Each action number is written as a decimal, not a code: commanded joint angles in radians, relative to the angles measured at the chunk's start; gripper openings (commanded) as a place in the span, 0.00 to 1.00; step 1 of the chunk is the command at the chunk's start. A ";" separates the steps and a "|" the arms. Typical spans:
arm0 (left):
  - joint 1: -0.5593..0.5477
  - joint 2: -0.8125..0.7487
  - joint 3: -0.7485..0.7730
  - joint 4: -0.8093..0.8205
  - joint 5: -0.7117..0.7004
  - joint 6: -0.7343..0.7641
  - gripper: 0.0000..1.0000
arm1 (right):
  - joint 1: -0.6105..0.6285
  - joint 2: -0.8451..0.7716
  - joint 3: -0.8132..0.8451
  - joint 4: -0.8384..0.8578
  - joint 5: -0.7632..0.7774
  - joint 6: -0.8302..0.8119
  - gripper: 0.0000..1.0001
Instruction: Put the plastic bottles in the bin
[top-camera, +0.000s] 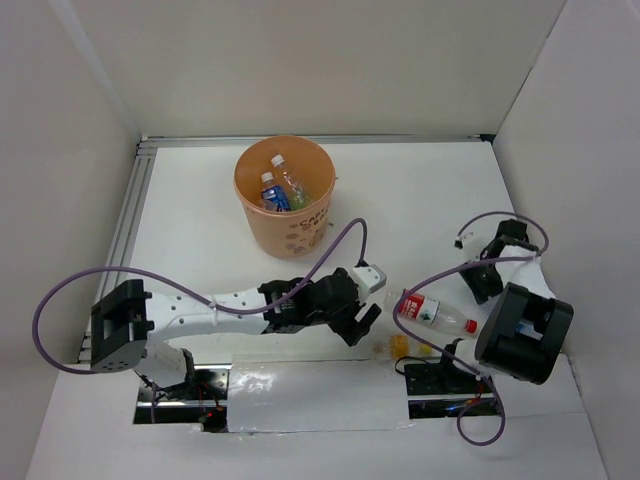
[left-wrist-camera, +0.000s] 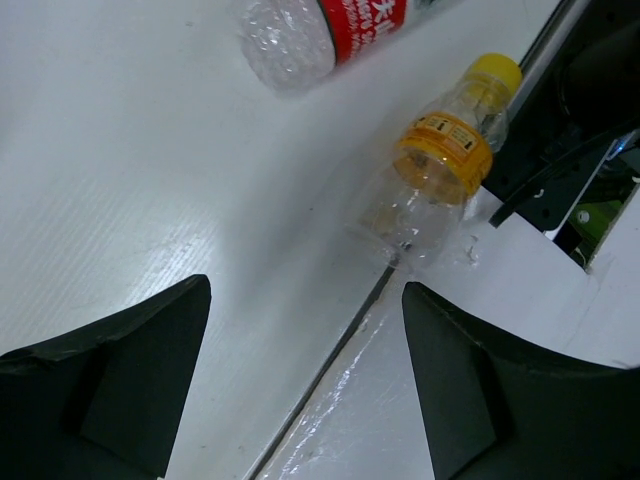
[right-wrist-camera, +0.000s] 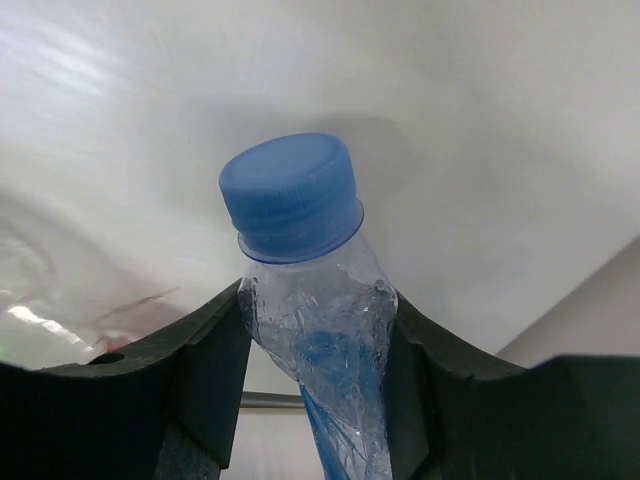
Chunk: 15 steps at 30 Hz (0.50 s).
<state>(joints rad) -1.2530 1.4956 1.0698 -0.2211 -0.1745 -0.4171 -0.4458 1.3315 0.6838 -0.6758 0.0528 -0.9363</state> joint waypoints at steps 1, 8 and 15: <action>-0.019 -0.003 -0.033 0.080 0.024 0.015 0.90 | -0.004 -0.029 0.216 -0.157 -0.236 -0.035 0.13; -0.087 0.006 -0.102 0.150 0.036 0.044 0.85 | 0.061 0.106 0.899 -0.415 -0.855 -0.024 0.00; -0.166 -0.003 -0.195 0.212 -0.091 0.049 0.85 | 0.400 0.159 1.082 0.285 -1.219 0.572 0.00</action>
<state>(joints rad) -1.4002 1.4956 0.9016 -0.0921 -0.1997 -0.3904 -0.1741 1.4776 1.7447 -0.7712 -0.9203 -0.6891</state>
